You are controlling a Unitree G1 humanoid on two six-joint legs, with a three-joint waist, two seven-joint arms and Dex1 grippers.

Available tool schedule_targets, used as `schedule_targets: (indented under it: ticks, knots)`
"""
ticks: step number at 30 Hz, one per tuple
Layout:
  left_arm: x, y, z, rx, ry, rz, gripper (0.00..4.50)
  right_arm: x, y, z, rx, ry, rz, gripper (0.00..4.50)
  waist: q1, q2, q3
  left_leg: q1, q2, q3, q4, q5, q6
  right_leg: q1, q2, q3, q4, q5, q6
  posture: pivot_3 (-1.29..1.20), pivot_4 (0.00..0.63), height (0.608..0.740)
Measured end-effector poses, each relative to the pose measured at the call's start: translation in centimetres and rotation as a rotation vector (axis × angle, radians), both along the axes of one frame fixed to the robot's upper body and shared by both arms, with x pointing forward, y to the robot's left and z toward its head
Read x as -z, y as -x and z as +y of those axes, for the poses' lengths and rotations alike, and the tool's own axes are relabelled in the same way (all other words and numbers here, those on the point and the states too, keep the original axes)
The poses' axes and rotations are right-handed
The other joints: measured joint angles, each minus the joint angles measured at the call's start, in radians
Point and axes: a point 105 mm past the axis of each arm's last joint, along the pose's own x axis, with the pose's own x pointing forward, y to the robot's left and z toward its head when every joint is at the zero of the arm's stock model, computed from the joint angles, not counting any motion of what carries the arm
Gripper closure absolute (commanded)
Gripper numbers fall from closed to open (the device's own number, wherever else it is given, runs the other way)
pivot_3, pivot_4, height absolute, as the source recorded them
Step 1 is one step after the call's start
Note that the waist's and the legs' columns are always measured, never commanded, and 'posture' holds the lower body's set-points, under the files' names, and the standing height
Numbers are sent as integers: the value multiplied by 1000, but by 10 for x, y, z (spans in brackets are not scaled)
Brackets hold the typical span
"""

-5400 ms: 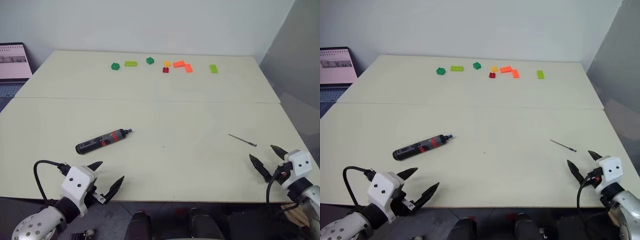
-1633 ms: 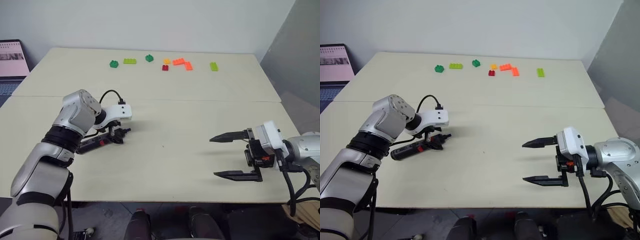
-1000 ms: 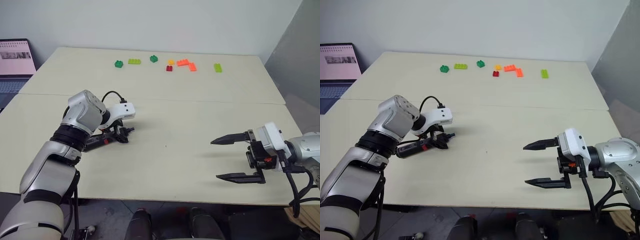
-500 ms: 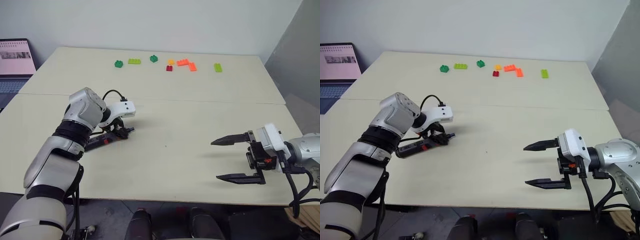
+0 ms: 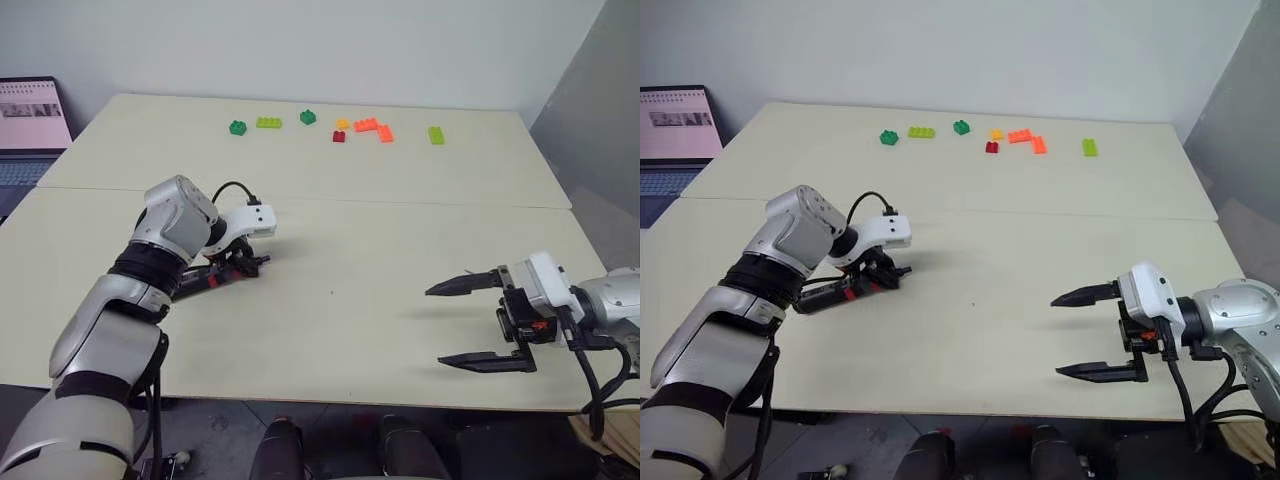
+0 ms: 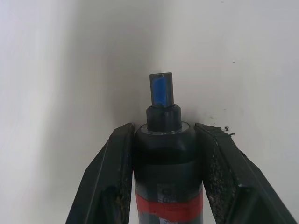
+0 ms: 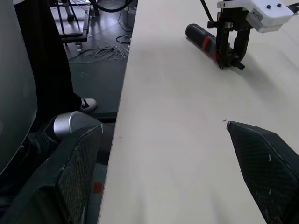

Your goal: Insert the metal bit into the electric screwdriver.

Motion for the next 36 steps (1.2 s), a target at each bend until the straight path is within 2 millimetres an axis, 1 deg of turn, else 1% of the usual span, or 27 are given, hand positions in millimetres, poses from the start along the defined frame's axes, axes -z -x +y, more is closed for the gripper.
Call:
schedule_targets:
  ticks: [5,10,13,18,20,23,25,26,27,28,31,34,36]
  knots:
    - [-2,7,-1,34,6,20,2836,-3,-2,-1,-15,6,-20,0,0,0,0,-1,0,0,0,0,0,-1,0,0,0,0,0,0,150,740]
    - [-12,10,-4,45,32,10,2837,-3,-2,-1,-15,7,-19,0,0,0,0,-1,0,0,0,0,0,-1,0,0,0,0,0,0,150,740]
    - [-25,12,-9,56,69,-16,2837,-3,-2,-1,-12,6,-20,0,0,0,1,-1,0,-1,0,0,0,-1,0,-1,0,0,0,0,150,740]
    - [-45,13,-24,68,147,-64,2839,-3,-4,-1,7,0,-28,0,0,0,1,-1,0,-1,0,0,0,-1,0,-1,0,0,0,0,150,740]
    - [-52,13,-32,73,180,-87,2839,-5,-6,-2,24,-4,-38,0,0,0,1,-1,0,-1,0,0,0,-1,0,-1,0,0,0,0,150,740]
    - [-54,11,-40,69,226,-100,2839,-9,-10,-5,55,-11,-58,0,0,0,1,-1,0,-1,0,0,0,-1,0,-1,0,0,0,0,150,740]
    - [-55,6,-52,73,269,-133,2839,-11,-13,-8,79,-16,-66,0,1,0,1,-1,0,-1,0,0,0,-1,0,-1,0,0,0,0,150,740]
    - [-57,3,-61,75,309,-166,2839,-12,-14,-9,97,-20,-71,0,3,0,1,-2,0,-1,1,0,0,-1,0,-1,0,0,0,0,150,740]
    - [-61,-2,-73,77,364,-205,2839,-15,-17,-11,121,-25,-84,0,4,0,1,-2,0,-1,1,0,0,-1,0,-1,0,0,0,0,150,740]
    - [-64,-4,-80,80,387,-228,2839,-17,-18,-13,134,-28,-92,0,4,0,1,-2,0,-1,1,0,0,-1,-1,-1,0,0,0,0,150,740]
    - [-75,-10,-96,85,460,-295,2840,-20,-21,-15,167,-38,-98,0,3,0,1,-2,0,-1,1,0,0,-1,0,-1,0,0,0,0,150,740]
    - [-89,-22,-112,31,587,-391,2840,-29,-25,-18,225,-73,-105,0,0,0,1,-1,0,-2,1,0,0,-1,0,-1,1,0,0,0,150,740]
    - [-95,-28,-118,0,644,-448,2841,-35,-28,-18,250,-93,-121,0,0,0,1,-2,0,-2,1,0,0,-1,0,-1,1,0,0,0,150,740]
